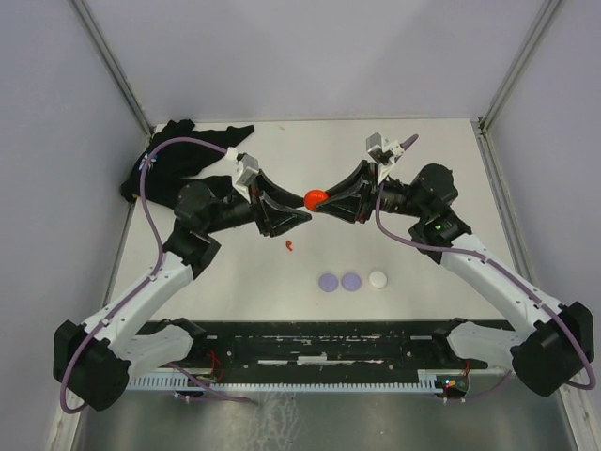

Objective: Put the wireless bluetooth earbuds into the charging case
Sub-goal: Pick up the charging case at the center of the board.

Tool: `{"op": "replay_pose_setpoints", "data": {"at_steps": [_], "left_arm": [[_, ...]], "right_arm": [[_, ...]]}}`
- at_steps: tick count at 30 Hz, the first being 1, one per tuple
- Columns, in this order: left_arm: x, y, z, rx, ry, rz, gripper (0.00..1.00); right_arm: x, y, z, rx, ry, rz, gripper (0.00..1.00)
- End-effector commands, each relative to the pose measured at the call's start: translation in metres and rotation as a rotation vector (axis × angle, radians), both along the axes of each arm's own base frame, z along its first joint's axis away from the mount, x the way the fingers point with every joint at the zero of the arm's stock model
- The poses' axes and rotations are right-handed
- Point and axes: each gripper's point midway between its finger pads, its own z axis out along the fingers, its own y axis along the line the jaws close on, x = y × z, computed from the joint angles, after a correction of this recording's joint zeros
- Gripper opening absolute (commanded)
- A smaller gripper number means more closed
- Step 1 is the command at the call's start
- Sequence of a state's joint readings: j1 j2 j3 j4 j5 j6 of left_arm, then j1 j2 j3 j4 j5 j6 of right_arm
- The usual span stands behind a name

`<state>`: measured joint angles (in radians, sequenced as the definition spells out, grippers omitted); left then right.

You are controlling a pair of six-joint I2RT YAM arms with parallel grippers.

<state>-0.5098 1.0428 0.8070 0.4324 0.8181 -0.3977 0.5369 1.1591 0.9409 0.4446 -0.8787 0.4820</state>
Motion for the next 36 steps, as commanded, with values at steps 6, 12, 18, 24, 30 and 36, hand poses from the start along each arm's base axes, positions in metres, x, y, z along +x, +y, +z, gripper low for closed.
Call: {"op": "replay_pose_setpoints", "data": {"at_steps": [6, 12, 18, 24, 30, 36], "left_arm": [[-0.005, -0.001, 0.040, -0.067, -0.147, -0.038, 0.47], [-0.009, -0.002, 0.039, -0.062, -0.145, -0.062, 0.34], [-0.012, -0.001, 0.036, -0.042, -0.149, -0.072, 0.09], [-0.016, 0.002, 0.029, -0.012, -0.146, -0.071, 0.03], [-0.020, 0.004, 0.028, 0.001, -0.152, -0.073, 0.03], [-0.021, 0.004, 0.029, -0.002, -0.150, -0.077, 0.03]], "right_arm": [[-0.014, 0.008, 0.019, 0.019, -0.056, 0.091, 0.13], [-0.018, 0.014, 0.017, 0.007, -0.051, 0.126, 0.14], [-0.016, 0.012, 0.018, -0.019, -0.070, 0.105, 0.25], [-0.021, 0.008, 0.024, -0.056, -0.103, 0.106, 0.38], [-0.025, 0.007, 0.031, -0.047, -0.103, 0.125, 0.46], [-0.026, 0.008, 0.030, -0.058, -0.084, 0.142, 0.34]]}}
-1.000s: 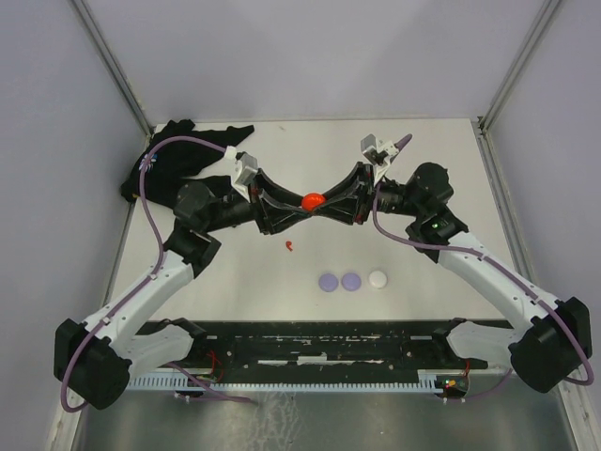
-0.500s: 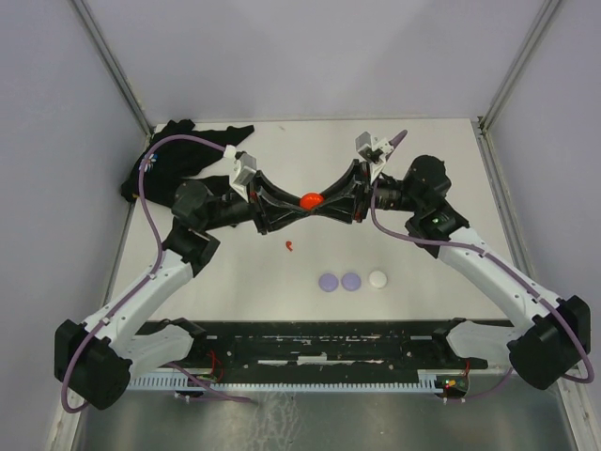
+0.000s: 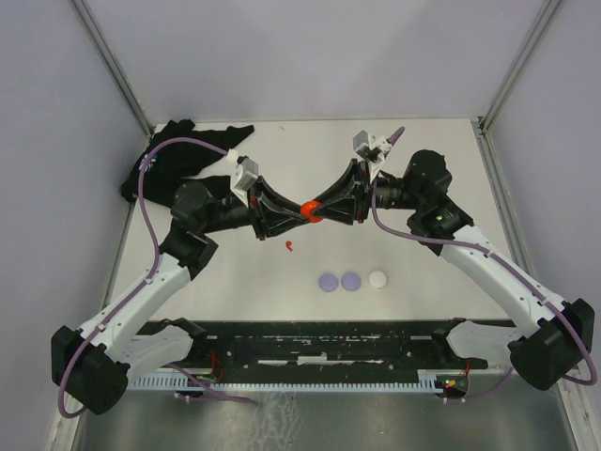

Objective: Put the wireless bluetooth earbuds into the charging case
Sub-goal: Pick up the charging case at the center of the board.

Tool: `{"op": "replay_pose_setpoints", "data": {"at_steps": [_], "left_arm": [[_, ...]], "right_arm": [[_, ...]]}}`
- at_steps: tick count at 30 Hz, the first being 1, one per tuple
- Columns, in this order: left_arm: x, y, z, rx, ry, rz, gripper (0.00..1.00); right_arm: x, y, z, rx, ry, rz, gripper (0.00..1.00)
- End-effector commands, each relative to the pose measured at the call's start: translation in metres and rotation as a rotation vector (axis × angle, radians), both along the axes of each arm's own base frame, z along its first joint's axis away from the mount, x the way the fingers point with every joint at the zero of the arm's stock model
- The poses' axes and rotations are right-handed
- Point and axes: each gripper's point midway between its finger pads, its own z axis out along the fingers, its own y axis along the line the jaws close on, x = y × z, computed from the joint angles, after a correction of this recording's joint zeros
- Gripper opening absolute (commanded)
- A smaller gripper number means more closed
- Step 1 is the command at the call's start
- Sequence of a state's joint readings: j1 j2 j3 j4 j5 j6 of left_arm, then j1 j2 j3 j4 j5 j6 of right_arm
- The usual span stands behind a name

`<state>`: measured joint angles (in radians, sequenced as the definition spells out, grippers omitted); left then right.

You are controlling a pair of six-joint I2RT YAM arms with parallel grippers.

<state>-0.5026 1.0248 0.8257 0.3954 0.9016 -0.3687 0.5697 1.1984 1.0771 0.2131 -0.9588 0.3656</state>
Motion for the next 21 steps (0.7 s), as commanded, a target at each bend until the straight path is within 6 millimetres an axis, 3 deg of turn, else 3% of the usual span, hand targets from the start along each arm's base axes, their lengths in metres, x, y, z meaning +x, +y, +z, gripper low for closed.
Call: {"op": "replay_pose_setpoints", "data": {"at_steps": [1, 5, 14, 21], "left_arm": [[-0.0060, 0.0020, 0.0250, -0.027, -0.114, -0.010, 0.03], [-0.0054, 0.0016, 0.0263, -0.033, -0.111, -0.011, 0.08], [0.0006, -0.0016, 0.0239, -0.035, -0.087, 0.006, 0.54], [0.0028, -0.0055, 0.0233, -0.041, -0.081, 0.008, 0.58]], "right_arm": [[-0.0130, -0.0016, 0.0264, 0.035, -0.064, 0.052, 0.31], [-0.0145, -0.0003, 0.0258, 0.033, -0.047, 0.073, 0.19], [-0.0098, 0.0001, 0.0328, 0.066, -0.071, 0.036, 0.10], [-0.0067, 0.0021, 0.0327, 0.075, -0.071, 0.033, 0.09]]}}
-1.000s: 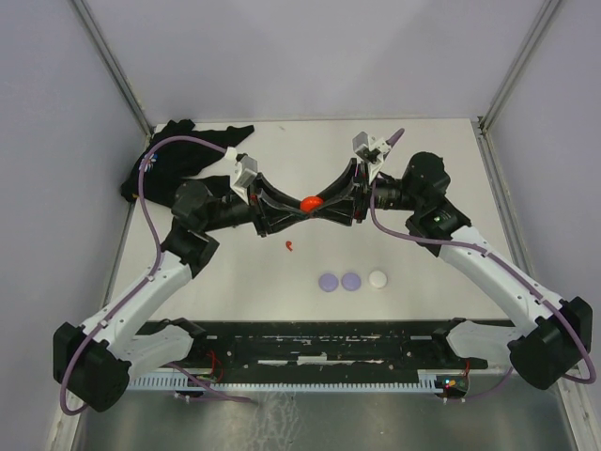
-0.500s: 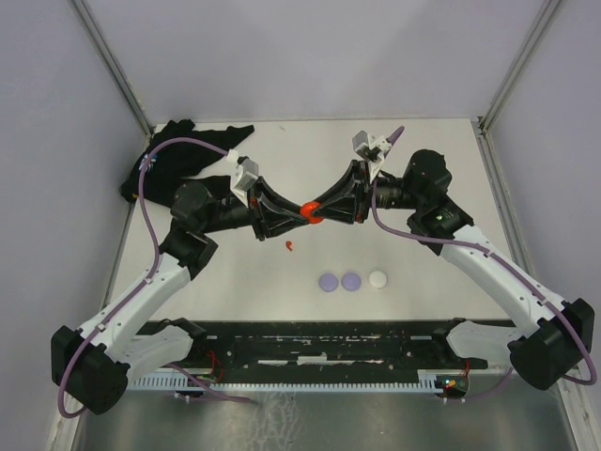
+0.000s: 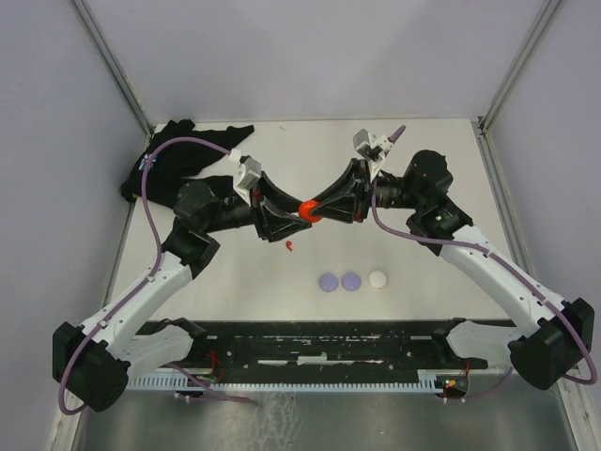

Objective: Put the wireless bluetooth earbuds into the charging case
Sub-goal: Pick up the charging case at the center of the board, then open the charging case.

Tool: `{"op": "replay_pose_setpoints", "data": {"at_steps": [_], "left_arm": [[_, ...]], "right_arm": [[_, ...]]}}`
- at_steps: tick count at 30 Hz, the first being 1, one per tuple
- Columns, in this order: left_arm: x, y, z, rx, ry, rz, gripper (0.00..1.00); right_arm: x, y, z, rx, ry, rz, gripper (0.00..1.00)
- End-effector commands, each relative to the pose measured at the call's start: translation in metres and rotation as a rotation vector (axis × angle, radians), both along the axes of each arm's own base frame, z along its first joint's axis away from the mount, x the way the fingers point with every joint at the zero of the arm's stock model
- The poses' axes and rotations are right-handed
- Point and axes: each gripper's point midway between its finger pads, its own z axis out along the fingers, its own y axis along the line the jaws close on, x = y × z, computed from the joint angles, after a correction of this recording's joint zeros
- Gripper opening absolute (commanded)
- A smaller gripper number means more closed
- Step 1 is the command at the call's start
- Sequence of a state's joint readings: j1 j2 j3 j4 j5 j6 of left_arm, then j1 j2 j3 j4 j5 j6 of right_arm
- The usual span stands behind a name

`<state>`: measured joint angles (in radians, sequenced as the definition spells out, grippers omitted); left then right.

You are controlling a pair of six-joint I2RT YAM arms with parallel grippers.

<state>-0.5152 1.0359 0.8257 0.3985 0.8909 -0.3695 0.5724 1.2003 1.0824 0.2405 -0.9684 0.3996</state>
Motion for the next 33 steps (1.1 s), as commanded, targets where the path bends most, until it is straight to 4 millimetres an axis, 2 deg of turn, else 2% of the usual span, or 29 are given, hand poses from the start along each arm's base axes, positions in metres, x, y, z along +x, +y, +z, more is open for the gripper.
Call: {"op": "replay_pose_setpoints", "data": {"at_steps": [1, 8, 11, 17, 19, 22, 27, 33], "left_arm": [[0.002, -0.002, 0.027, -0.048, -0.091, 0.010, 0.58], [0.004, -0.007, 0.033, -0.082, -0.090, 0.005, 0.57], [0.004, -0.009, 0.034, -0.089, -0.091, -0.003, 0.52], [0.008, -0.009, 0.028, -0.071, -0.088, 0.013, 0.24], [0.009, -0.008, 0.025, -0.059, -0.103, 0.024, 0.12], [0.008, -0.005, 0.023, -0.049, -0.151, 0.035, 0.04], [-0.004, 0.001, 0.024, -0.046, -0.275, 0.020, 0.03], [-0.016, 0.007, 0.014, -0.023, -0.374, 0.002, 0.03]], "right_arm": [[-0.004, 0.002, 0.026, 0.059, -0.078, 0.018, 0.09], [0.001, 0.004, 0.024, 0.062, -0.077, 0.004, 0.09], [0.002, 0.006, 0.022, 0.062, -0.077, 0.000, 0.09], [0.004, 0.005, 0.022, 0.051, -0.085, -0.016, 0.13], [0.006, 0.004, 0.019, 0.036, -0.094, -0.028, 0.19], [0.011, 0.003, 0.014, 0.014, -0.094, -0.055, 0.31], [0.018, 0.002, 0.007, -0.015, -0.088, -0.094, 0.41], [0.028, -0.001, 0.010, -0.022, -0.075, -0.160, 0.44]]}}
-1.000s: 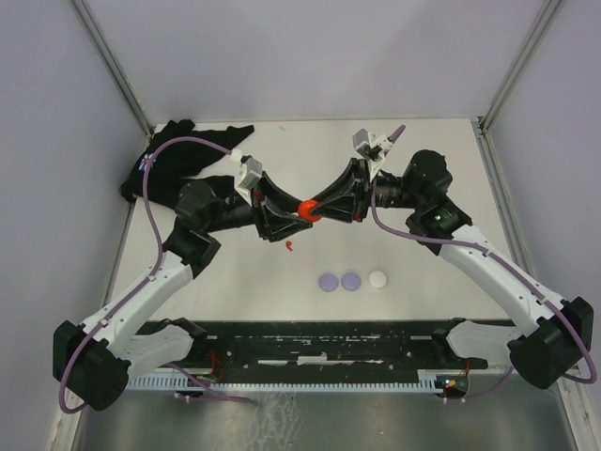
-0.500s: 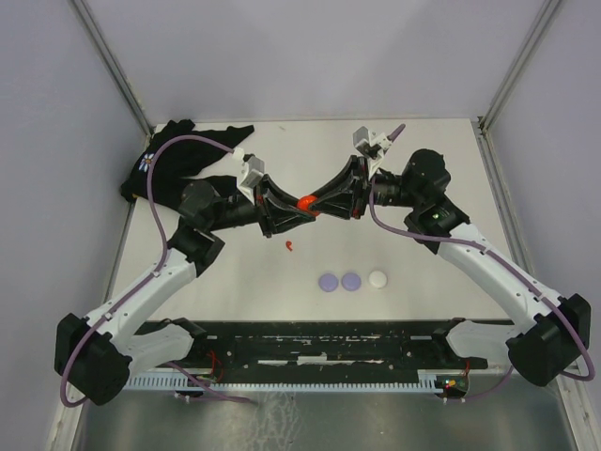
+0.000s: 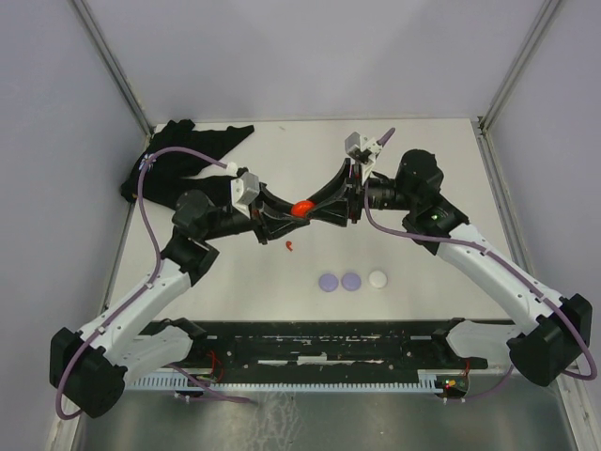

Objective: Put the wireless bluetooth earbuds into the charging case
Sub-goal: Open the charging case, then move the earbud to the center of the board.

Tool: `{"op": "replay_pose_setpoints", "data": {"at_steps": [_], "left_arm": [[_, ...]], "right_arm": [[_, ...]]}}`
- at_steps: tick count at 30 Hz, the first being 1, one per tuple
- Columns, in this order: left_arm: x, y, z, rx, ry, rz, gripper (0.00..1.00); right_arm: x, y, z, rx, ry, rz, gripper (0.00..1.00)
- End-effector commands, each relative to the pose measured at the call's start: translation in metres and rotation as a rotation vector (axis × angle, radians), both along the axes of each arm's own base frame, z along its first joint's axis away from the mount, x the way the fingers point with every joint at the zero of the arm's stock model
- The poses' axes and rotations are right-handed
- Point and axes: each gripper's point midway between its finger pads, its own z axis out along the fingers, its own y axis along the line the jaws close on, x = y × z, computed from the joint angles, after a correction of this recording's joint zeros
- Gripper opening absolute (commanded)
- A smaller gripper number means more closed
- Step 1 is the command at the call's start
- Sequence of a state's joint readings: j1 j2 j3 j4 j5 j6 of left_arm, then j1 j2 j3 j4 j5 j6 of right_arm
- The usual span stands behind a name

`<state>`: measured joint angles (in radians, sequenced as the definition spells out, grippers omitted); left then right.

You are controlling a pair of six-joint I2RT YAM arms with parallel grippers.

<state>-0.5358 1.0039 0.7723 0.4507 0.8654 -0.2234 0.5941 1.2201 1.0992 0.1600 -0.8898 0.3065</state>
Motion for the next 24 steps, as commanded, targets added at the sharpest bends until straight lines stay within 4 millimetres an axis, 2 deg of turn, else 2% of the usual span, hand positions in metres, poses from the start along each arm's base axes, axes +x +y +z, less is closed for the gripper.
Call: {"op": "replay_pose_setpoints", "data": {"at_steps": [1, 7, 14, 16, 18, 22, 24], "left_arm": [[-0.015, 0.007, 0.017, -0.017, -0.214, -0.023, 0.03], [-0.017, 0.006, 0.007, 0.020, -0.212, -0.044, 0.03], [-0.010, 0.009, -0.002, 0.027, -0.184, 0.011, 0.03], [0.005, 0.013, -0.008, 0.035, -0.142, 0.098, 0.03], [0.029, 0.021, -0.021, 0.054, -0.063, 0.219, 0.03], [0.065, 0.046, -0.048, 0.059, 0.100, 0.386, 0.03], [0.075, 0.058, -0.061, 0.058, 0.153, 0.445, 0.03]], "right_arm": [[0.017, -0.008, 0.025, 0.027, -0.056, -0.108, 0.45], [0.023, -0.008, 0.030, 0.030, -0.039, -0.137, 0.47], [0.036, -0.010, 0.019, -0.019, 0.012, -0.196, 0.51], [0.041, -0.010, 0.010, -0.051, 0.043, -0.223, 0.54], [0.050, -0.013, -0.004, -0.104, 0.078, -0.266, 0.56], [0.060, -0.017, -0.038, -0.207, 0.149, -0.323, 0.59], [0.064, -0.018, -0.059, -0.250, 0.192, -0.348, 0.61]]}}
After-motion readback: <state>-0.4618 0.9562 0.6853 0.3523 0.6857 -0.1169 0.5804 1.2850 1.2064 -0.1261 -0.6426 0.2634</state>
